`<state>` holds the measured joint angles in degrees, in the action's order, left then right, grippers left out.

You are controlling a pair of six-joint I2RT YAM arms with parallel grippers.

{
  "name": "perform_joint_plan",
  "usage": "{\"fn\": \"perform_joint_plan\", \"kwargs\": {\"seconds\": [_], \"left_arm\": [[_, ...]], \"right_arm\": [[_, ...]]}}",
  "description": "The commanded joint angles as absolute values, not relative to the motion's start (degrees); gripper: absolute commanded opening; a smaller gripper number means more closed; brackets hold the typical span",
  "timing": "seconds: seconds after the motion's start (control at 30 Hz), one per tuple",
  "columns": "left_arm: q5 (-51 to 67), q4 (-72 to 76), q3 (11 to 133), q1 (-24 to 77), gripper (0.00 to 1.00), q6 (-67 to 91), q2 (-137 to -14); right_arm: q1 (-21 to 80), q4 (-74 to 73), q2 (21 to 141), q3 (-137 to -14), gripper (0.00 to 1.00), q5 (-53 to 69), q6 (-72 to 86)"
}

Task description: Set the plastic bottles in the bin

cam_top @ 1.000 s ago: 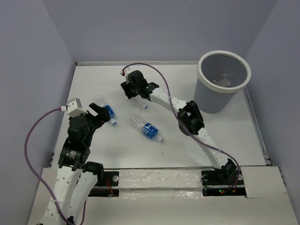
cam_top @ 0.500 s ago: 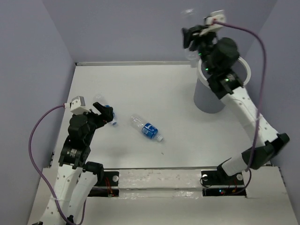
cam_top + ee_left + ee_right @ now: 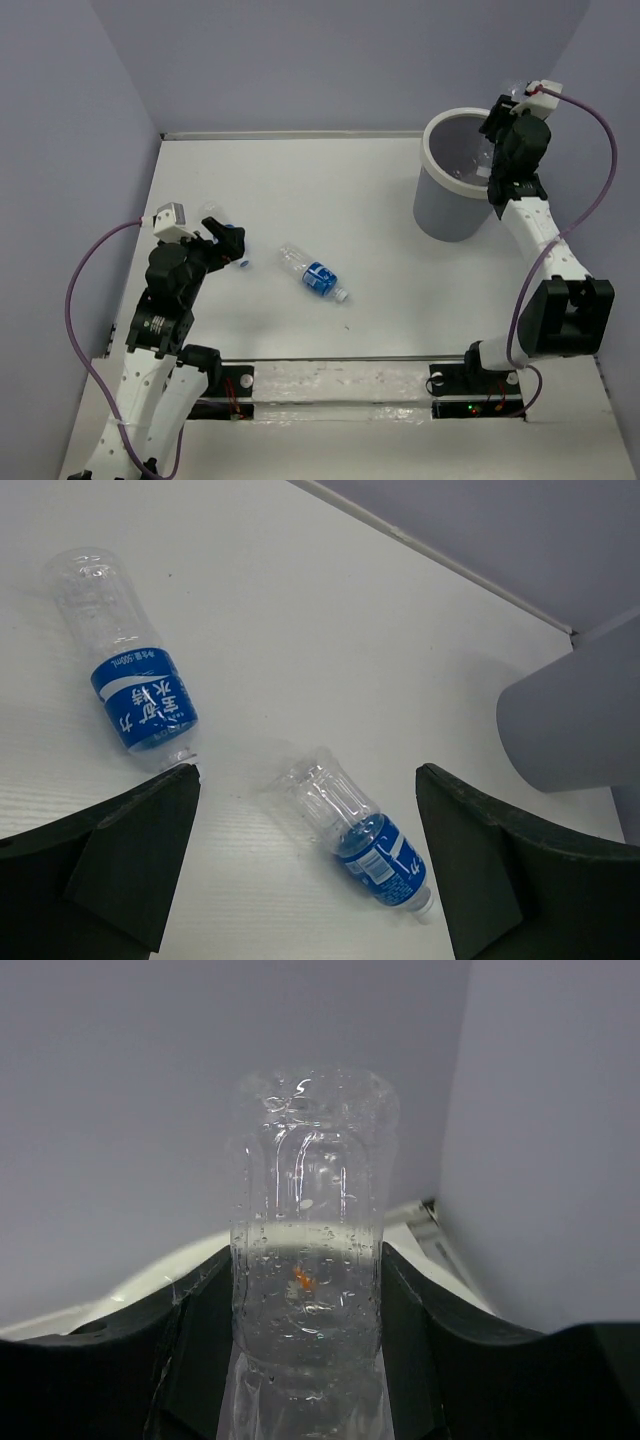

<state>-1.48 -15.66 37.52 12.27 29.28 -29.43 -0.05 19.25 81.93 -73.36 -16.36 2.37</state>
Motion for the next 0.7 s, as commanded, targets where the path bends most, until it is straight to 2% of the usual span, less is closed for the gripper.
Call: {"fn": "perform_joint_plan", "kwargs": {"seconds": [0.0, 0.07, 0.1, 0.13, 0.23, 0.33, 0.4, 0.47, 0.57, 0.6, 0.63, 0.67], "left_arm": [[-0.3, -13.2, 37.2, 12.0, 0.99, 28.0, -29.7], [-0.3, -13.2, 37.3, 12.0, 0.99, 28.0, -29.7], [-0.3, -13.2, 37.3, 12.0, 0.99, 28.0, -29.7], [-0.3, -13.1, 37.3, 12.0, 0.99, 28.1, -29.7], [-0.3, -13.1, 37.3, 11.9, 0.99, 28.1, -29.7], [-0.3, -13.1, 37.3, 11.8, 0.99, 28.1, -29.9], [-0.3, -13.2, 37.3, 11.6, 0.99, 28.2, -29.9], [-0.3, -13.2, 37.3, 11.3, 0.99, 28.2, -29.9], [-0.3, -13.1, 37.3, 10.7, 0.99, 28.2, -29.8], [-0.3, -13.1, 37.3, 10.5, 0.99, 28.2, -29.8], [-0.3, -13.1, 37.3, 10.2, 0.99, 28.2, -29.8], [-0.3, -13.2, 37.4, 10.0, 0.99, 28.3, -29.8]], "right_arm": [[-1.5, 25.5, 80.0, -70.8, 0.5, -10.1, 6.8], [-1.5, 25.5, 79.5, -70.1, 0.57, -8.4, 7.9], [-1.5, 25.6, 78.4, -69.1, 0.7, -8.6, 9.1], [-1.5, 25.7, 77.9, -68.4, 0.78, -9.0, 9.6], [-1.5, 25.9, 75.2, -65.5, 0.94, -9.6, 11.7], [-1.5, 25.8, 72.0, -63.7, 0.96, -8.1, 13.9], [-1.5, 24.7, 70.1, -62.6, 0.96, -6.0, 16.2], [-1.5, 23.5, 67.2, -62.1, 0.9, -3.4, 18.3], [1.6, 20.0, 65.1, -61.9, 0.76, 8.9, 21.8], [3.7, 18.6, 65.1, -61.9, 0.7, 9.0, 22.0], [6.3, 14.3, 65.6, -62.9, 0.64, 13.3, 20.1], [13.2, 11.3, 66.8, -64.3, 0.61, 13.4, 18.6]]}}
